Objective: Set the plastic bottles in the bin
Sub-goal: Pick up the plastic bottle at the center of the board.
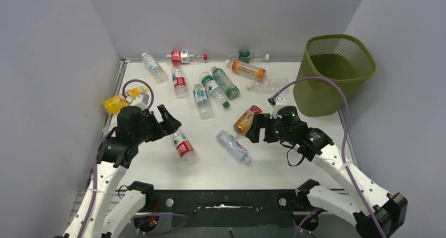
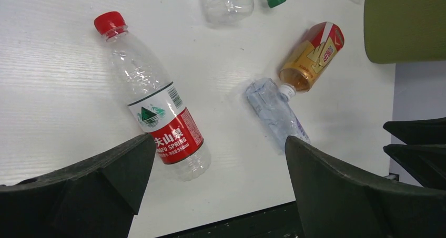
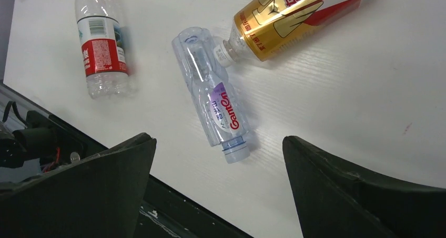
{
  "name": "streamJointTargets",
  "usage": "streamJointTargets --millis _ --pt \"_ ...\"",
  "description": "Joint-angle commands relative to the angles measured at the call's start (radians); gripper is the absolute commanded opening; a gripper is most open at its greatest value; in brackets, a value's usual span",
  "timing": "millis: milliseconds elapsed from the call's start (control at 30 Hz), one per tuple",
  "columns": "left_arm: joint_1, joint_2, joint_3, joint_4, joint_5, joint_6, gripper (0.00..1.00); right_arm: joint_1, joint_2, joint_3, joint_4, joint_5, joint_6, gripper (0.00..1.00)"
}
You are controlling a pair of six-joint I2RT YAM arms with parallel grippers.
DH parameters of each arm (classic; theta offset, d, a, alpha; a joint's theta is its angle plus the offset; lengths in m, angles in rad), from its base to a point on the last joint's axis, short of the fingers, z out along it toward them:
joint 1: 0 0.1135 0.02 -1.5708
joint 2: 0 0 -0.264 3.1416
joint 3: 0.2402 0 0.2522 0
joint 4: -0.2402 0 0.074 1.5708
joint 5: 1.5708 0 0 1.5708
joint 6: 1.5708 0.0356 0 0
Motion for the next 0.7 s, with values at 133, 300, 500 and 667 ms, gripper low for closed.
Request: streamJointTargets --millis 133,300,500,667 --pt "-0.026 -0.022 0.000 0.072 0.019 -0.007 0.98 0.005 -0.041 0.015 0.007 0.027 -0.030 0.98" --pt "-0.036 0.020 0.060 0.001 -0.024 0.031 0.98 0.005 -0.050 -0.019 -0.036 0.017 -0.064 0.98" --pt "-0.043 0.084 0.143 -0.042 -0.023 0.063 0.98 0.004 -0.030 0.046 -0.070 0.025 -0.044 0.98" --pt "-0.049 0.076 0.180 -0.042 -0.019 0.060 0.98 0.001 0.005 0.118 -0.142 0.077 0.008 0.98"
